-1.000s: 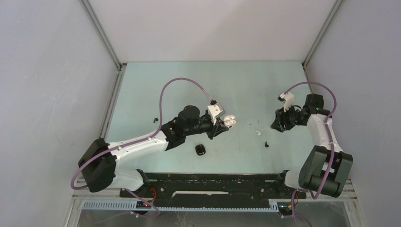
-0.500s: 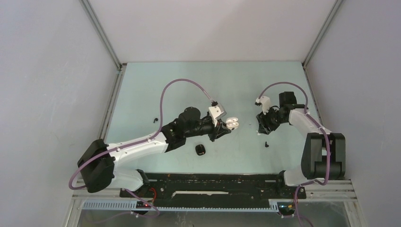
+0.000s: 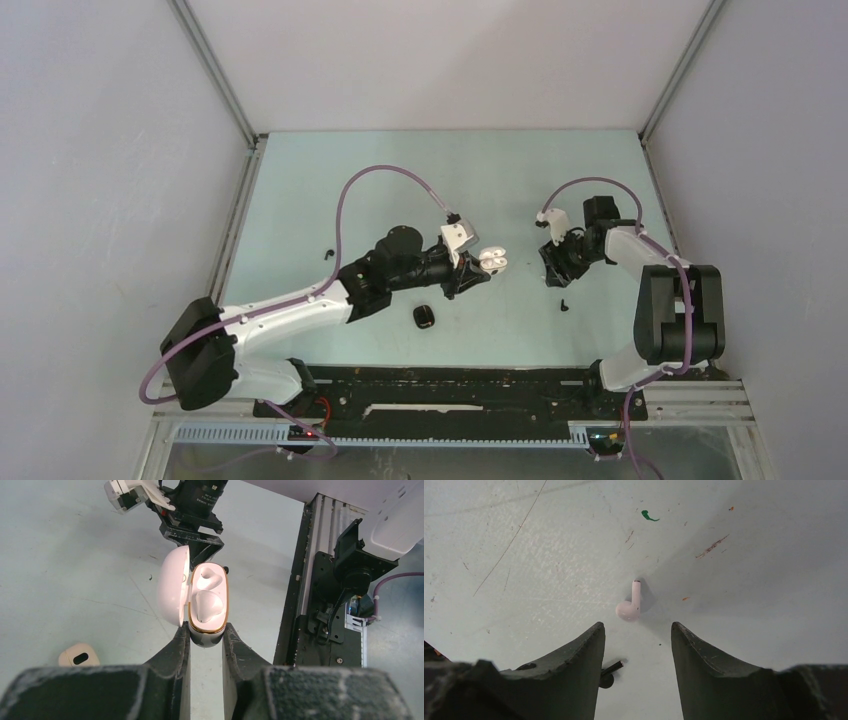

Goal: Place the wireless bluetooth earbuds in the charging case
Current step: Pick up the earbud from the center of the board.

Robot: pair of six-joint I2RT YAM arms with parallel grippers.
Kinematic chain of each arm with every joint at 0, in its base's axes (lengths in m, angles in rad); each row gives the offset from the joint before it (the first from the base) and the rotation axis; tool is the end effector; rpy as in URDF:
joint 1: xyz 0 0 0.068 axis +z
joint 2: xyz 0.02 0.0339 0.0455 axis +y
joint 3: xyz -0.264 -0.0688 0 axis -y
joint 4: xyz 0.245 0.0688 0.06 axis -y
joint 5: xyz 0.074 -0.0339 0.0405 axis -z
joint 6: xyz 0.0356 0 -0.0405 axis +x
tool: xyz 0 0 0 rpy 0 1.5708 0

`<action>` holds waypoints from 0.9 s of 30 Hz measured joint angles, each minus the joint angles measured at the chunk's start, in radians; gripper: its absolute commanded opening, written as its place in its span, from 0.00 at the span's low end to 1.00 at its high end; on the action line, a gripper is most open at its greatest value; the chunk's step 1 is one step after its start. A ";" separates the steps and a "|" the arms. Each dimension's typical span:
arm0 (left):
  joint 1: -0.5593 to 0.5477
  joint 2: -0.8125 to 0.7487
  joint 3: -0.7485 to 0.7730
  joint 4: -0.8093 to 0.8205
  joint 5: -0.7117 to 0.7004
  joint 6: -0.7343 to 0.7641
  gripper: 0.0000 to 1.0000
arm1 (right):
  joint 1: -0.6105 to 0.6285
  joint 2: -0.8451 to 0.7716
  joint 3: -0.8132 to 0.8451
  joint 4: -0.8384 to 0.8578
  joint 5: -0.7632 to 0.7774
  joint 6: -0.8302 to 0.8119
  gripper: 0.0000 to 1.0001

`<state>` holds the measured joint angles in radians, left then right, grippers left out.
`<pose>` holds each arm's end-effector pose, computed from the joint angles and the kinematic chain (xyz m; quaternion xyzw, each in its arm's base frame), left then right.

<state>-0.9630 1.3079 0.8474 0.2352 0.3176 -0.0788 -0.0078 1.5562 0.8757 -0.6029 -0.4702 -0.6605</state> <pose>0.1637 -0.2548 0.2892 0.4195 0.6559 -0.4135 0.4721 0.2744 0.0140 0.1686 -0.3402 0.9010 0.1721 0.2072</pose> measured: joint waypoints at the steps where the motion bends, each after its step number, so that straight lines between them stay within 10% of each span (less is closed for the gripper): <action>1: -0.001 -0.002 0.000 0.000 0.000 0.000 0.00 | 0.000 0.001 0.000 0.000 0.000 0.000 0.55; 27: -0.026 -0.003 0.019 -0.045 -0.027 0.011 0.01 | 0.000 0.002 0.000 -0.001 0.000 0.018 0.54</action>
<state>-0.9894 1.3048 0.8665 0.1898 0.2909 -0.0673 -0.0078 1.5581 0.8757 -0.6041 -0.4702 -0.6430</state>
